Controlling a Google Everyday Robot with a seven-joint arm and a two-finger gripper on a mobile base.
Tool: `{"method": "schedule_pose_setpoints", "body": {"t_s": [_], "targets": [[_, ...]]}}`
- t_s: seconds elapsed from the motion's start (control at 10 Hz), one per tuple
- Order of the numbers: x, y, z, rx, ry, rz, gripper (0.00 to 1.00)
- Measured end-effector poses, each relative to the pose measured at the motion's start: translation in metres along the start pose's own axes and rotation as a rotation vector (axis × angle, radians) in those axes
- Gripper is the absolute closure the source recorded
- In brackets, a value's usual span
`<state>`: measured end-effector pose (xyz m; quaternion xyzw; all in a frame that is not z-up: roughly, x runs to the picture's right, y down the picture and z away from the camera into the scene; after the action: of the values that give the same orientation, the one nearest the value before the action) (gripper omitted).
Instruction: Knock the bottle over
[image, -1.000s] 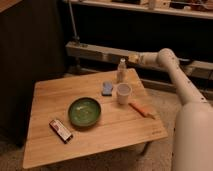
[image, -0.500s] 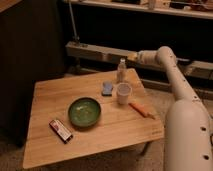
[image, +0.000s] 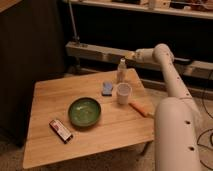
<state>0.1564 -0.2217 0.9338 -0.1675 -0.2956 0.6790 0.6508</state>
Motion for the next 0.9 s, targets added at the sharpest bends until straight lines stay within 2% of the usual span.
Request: {"method": "schedule_pose_setpoints", "body": {"t_s": [0.6,0.8,0.9], "targets": [[0.000,-0.007,0.006,-0.005,0.025,0.022,0.72],[0.017,0.003,0.002,-0.074,0.088,0.061,0.72],[0.030,0.016,0.001,-0.126,0.136,0.076,0.72]]}}
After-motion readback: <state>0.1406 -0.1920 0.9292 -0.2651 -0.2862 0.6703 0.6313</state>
